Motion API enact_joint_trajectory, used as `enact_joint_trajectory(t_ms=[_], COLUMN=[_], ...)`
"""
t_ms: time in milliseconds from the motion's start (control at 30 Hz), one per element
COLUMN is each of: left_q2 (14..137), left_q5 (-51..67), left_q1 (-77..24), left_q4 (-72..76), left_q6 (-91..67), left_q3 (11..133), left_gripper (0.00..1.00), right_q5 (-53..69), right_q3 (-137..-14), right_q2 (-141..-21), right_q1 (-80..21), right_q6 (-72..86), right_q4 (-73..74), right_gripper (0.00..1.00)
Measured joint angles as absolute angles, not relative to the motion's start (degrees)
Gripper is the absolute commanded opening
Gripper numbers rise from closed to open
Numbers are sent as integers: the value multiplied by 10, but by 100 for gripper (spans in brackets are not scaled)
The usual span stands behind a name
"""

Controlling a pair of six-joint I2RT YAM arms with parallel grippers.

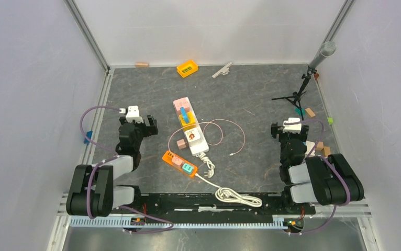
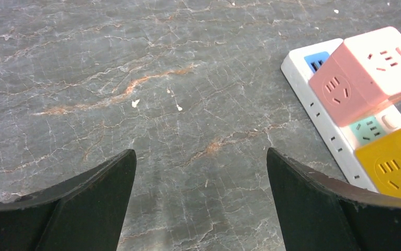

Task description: Insert the plug

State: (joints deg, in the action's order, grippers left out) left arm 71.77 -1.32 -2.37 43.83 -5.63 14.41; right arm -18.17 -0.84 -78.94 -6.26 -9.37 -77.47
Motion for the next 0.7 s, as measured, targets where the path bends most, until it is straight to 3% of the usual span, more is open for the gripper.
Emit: enact_joint_trajectory(t_ms=[167,467,567,700], left_q2=[669,373,422,594], left_q5=[-3,-55,-74,-60], left_q1=[-24,-55,-57,-57], left_q4=[357,139,148,151], left_q6=[-49,-57,-55,-35], left_q3=[145,110,107,148], left_gripper=[100,100,100,100], right_q5=[-182,-182,-182,-181], right_q3=[-8,-8,-8,-8], right_q2=[-789,-789,-789,-790], right_q1=[-63,-63,-63,-63], right_q6=[-93,-94,-94,-94], right_q4=[-776,-776,-776,-776], right_gripper=[98,98,98,98])
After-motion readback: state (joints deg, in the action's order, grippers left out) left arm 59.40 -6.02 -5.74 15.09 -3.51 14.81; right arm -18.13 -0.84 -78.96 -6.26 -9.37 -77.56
